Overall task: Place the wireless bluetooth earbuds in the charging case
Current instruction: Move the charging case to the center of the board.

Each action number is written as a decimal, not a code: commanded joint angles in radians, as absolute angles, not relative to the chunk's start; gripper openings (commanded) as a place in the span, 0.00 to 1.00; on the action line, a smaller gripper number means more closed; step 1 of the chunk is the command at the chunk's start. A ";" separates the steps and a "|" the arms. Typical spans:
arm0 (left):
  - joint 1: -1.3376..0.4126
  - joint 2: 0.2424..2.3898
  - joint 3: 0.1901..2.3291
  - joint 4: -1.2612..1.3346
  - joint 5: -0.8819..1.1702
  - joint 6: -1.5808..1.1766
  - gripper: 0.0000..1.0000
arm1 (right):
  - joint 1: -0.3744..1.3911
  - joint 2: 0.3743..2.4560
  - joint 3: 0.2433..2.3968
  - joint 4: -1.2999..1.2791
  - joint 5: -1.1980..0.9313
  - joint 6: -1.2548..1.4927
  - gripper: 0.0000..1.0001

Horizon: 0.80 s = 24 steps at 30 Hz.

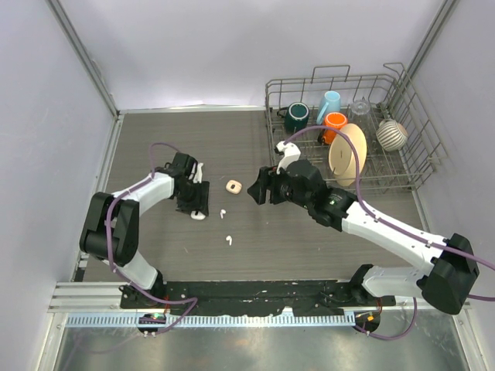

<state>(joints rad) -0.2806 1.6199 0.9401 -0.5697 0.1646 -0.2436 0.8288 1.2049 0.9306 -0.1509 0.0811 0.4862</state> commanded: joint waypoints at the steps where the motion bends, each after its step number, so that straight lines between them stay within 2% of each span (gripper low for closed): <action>1: -0.284 1.578 0.982 -0.609 0.175 -0.242 0.60 | 0.825 1.223 0.943 -0.100 0.014 0.399 0.71; 13: -0.284 1.528 1.046 -0.675 0.184 -0.222 0.62 | 0.825 1.281 0.953 -0.049 -0.074 0.397 0.71; 24: -0.301 1.647 1.022 -0.657 0.132 -0.253 0.62 | 0.825 1.295 0.962 -0.049 -0.074 0.394 0.72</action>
